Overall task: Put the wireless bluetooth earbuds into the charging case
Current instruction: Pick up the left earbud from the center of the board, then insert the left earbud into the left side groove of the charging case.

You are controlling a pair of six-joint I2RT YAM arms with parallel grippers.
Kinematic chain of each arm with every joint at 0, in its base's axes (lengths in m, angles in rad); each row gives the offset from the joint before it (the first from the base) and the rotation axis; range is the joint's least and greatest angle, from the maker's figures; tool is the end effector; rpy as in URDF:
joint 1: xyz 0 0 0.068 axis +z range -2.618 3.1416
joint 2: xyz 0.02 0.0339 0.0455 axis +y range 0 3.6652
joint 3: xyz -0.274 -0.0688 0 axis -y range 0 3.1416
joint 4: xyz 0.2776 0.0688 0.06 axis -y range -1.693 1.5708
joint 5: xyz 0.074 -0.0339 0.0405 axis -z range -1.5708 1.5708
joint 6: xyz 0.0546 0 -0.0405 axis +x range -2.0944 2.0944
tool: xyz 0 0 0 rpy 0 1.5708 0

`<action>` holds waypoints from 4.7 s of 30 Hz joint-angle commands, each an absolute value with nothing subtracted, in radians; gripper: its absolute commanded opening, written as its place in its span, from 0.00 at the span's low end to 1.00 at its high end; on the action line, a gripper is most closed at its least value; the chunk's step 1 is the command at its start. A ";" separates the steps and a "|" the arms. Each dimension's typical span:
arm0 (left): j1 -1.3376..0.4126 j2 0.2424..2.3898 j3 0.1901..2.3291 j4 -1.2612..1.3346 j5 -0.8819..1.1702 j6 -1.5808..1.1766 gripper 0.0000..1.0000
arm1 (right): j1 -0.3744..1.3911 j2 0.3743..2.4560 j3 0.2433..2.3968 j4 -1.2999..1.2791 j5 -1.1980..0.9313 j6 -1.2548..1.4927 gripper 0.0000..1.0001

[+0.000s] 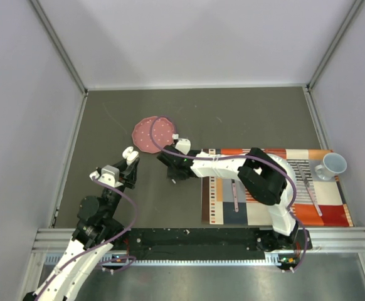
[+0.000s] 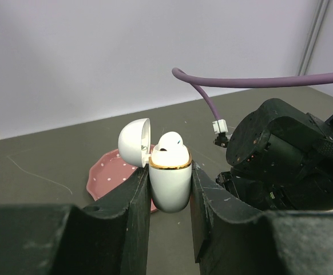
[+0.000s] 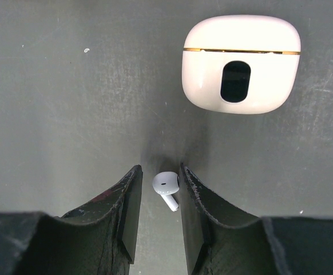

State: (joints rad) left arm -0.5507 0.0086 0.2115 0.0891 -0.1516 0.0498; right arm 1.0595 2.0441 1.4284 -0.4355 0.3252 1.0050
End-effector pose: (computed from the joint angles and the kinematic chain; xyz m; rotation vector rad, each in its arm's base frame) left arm 0.1137 -0.0602 0.2674 0.2542 1.2641 -0.3331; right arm 0.2445 0.4001 0.1369 0.0421 2.5797 0.3713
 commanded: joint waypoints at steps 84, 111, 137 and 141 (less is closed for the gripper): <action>-0.552 0.296 0.127 0.814 0.336 -0.172 0.00 | 1.106 1.005 0.669 0.779 0.422 0.696 0.00; -0.552 0.410 0.081 1.003 0.342 -0.198 0.00 | 1.270 1.212 0.791 0.962 0.341 0.606 0.00; -0.554 0.367 0.061 1.000 0.328 -0.216 0.00 | 1.290 1.388 0.877 0.950 0.331 0.597 0.00; -0.554 0.362 0.060 0.999 0.322 -0.216 0.00 | 1.292 1.399 0.880 0.956 0.322 0.597 0.00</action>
